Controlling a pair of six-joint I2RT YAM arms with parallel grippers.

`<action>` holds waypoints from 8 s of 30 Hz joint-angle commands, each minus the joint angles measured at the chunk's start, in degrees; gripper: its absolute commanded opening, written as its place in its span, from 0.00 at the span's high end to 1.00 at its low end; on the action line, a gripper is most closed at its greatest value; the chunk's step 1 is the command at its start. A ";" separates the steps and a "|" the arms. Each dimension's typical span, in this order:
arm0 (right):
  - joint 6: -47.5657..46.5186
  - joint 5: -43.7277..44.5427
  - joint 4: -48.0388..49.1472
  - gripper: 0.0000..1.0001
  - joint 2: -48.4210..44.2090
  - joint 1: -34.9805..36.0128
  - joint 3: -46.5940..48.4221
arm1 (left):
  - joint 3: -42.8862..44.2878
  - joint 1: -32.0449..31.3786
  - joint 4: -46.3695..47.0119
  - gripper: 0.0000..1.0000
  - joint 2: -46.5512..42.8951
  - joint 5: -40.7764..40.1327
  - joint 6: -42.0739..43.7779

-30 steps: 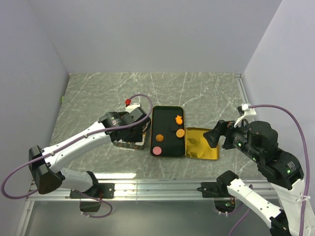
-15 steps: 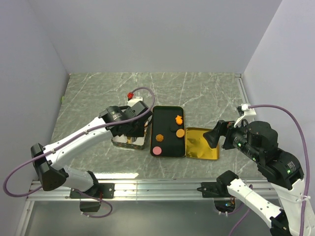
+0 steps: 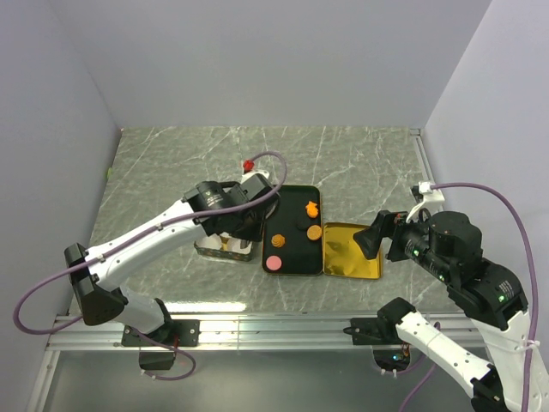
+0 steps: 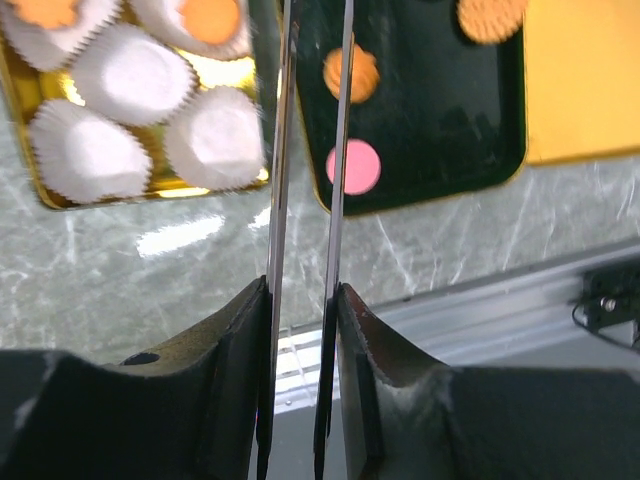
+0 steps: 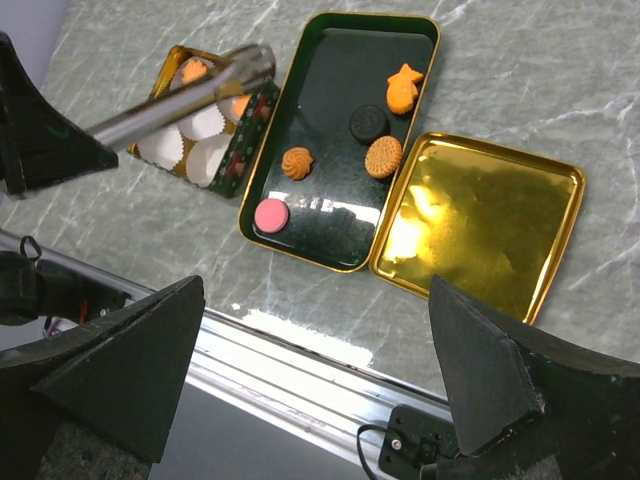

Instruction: Pack the cookies

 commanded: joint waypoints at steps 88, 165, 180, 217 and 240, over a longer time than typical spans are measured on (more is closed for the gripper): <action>-1.10 0.40 3.00 0.00 -0.11 1.69 -2.71 | -5.64 5.15 -3.77 0.79 -12.20 0.91 0.75; 0.22 1.71 1.42 0.00 -1.25 1.96 -4.03 | -5.03 -0.38 9.05 0.58 -3.95 8.71 -0.30; 0.66 3.73 -0.07 0.00 -2.13 2.04 -3.51 | -5.03 -3.72 15.47 0.56 3.17 15.75 1.45; 0.31 4.00 0.37 0.00 -1.69 1.96 -4.91 | -11.28 -4.86 19.34 0.53 5.81 16.11 0.13; -1.27 4.70 0.81 0.00 -1.43 2.04 -5.26 | -6.97 -4.86 18.99 0.58 10.64 17.08 1.28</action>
